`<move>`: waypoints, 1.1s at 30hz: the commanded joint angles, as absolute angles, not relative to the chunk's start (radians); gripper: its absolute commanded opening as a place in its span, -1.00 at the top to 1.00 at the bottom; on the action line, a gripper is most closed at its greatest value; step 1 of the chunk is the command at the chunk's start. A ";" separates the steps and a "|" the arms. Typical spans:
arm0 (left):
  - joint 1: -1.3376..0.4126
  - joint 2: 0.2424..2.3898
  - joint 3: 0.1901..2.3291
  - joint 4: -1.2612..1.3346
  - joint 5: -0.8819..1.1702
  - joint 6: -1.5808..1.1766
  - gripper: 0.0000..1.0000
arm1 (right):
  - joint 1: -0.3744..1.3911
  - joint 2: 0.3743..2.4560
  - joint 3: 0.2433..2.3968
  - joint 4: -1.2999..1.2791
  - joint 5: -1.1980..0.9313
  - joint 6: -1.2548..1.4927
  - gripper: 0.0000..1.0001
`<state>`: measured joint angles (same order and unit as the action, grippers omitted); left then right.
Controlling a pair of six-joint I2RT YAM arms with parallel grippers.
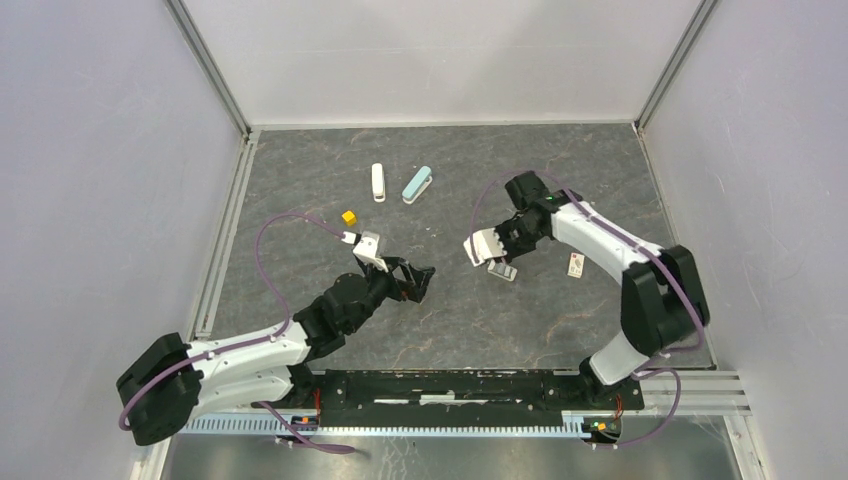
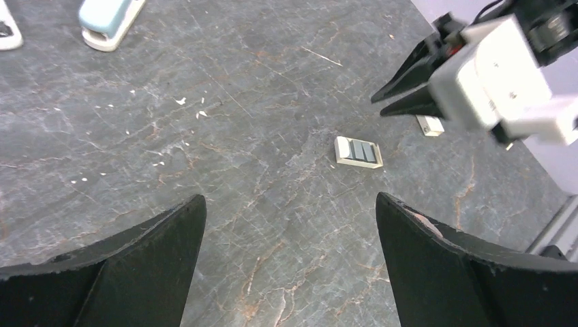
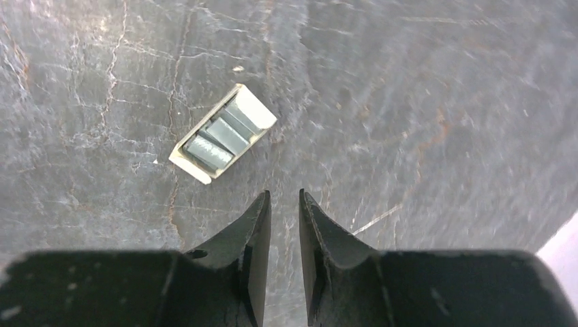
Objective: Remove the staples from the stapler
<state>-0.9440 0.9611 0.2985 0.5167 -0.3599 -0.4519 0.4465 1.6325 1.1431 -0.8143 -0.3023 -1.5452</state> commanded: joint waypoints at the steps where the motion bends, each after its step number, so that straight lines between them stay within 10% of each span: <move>1: -0.927 1.003 0.283 0.656 -0.297 -0.559 -1.00 | 0.357 1.486 1.069 -0.718 -0.502 -1.330 0.45; 14: -0.870 1.250 0.374 0.824 -0.062 -0.703 -1.00 | -0.049 1.181 0.719 -0.519 -0.904 -0.942 0.39; 33: -0.831 1.383 0.474 0.768 0.003 -0.737 -0.89 | -0.340 1.106 0.599 -0.465 -0.725 -0.839 0.77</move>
